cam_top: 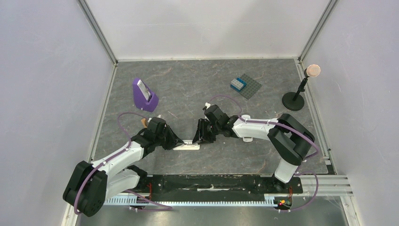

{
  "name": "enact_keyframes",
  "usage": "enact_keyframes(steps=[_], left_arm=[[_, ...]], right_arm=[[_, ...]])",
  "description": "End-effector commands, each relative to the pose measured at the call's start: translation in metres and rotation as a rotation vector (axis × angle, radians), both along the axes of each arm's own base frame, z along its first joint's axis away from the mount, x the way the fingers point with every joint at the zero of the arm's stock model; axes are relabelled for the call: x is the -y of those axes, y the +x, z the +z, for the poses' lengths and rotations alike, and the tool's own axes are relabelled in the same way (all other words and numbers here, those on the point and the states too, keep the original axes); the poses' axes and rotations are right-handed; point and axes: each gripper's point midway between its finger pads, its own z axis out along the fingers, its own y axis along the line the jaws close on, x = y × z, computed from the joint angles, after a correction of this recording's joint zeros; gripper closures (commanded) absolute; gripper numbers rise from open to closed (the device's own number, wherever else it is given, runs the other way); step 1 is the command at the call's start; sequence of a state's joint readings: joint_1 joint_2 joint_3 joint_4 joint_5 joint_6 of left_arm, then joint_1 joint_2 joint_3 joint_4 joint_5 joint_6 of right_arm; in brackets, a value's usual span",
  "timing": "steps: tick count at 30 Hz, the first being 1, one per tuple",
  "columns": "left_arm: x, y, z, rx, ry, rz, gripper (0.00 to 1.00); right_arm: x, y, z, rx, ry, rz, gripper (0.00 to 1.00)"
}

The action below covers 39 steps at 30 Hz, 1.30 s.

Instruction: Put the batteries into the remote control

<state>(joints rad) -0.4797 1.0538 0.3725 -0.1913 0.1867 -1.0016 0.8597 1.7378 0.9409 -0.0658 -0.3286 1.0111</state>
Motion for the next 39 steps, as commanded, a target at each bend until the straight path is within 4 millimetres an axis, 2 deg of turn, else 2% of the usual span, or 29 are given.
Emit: enact_keyframes(steps=[1, 9, 25, 33, 36, 39], left_arm=[[-0.006, -0.005, -0.009, -0.013, 0.035, -0.010, 0.78], [-0.004, -0.006, -0.009, -0.011, 0.029, -0.021, 0.78], [-0.002, -0.006, -0.009, -0.011, 0.024, -0.038, 0.78], [-0.001, -0.007, -0.012, -0.022, 0.024, -0.049, 0.80], [0.000, -0.005, -0.006, -0.009, 0.023, -0.057, 0.81], [-0.003, 0.006, 0.011, 0.034, 0.057, -0.059, 0.80]], right_arm=[[0.006, 0.004, 0.009, 0.039, -0.007, -0.006, 0.65], [0.011, 0.007, -0.003, 0.068, -0.054, 0.016, 0.67], [0.019, 0.004, -0.035, 0.110, -0.175, 0.050, 0.57], [0.028, -0.001, -0.051, 0.113, -0.235, 0.054, 0.61], [0.028, 0.003, -0.041, 0.151, -0.228, 0.051, 0.57], [0.022, 0.017, -0.011, 0.243, -0.186, 0.035, 0.46]])
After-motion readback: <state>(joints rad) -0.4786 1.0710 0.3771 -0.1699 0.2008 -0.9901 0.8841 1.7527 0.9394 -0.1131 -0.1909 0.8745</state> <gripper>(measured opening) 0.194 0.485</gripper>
